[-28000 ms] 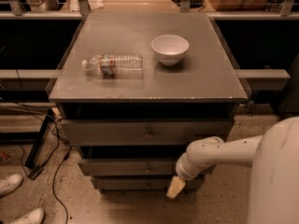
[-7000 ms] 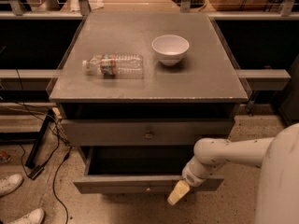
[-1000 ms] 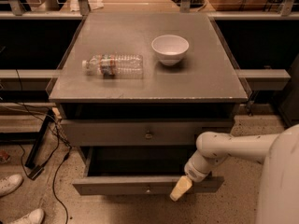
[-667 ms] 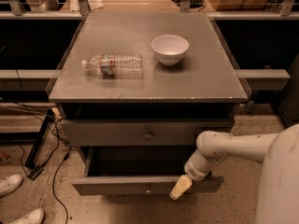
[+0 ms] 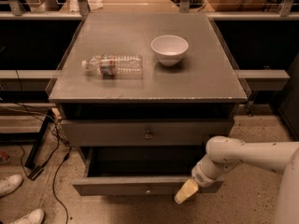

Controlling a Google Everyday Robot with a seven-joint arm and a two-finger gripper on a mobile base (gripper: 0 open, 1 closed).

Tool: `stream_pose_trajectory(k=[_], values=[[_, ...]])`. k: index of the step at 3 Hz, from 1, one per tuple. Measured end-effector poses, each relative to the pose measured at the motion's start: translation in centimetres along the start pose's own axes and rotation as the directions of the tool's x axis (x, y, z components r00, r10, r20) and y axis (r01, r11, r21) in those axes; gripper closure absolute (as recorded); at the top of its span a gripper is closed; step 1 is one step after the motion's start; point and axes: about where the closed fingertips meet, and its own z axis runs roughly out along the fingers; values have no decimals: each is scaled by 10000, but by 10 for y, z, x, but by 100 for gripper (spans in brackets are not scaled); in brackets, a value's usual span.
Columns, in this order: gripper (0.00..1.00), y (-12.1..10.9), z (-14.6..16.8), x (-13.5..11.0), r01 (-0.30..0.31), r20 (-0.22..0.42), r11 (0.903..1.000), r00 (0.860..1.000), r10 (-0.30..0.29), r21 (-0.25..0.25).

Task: Open middle drawer

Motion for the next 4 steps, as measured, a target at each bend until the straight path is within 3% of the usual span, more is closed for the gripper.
stream_pose_trajectory(k=[3,4], values=[[0,-4,-5,-6,-1,1,10000,10000,1,0],[0,-1,-7,2,-181,-47,9998,9998,181,-16]])
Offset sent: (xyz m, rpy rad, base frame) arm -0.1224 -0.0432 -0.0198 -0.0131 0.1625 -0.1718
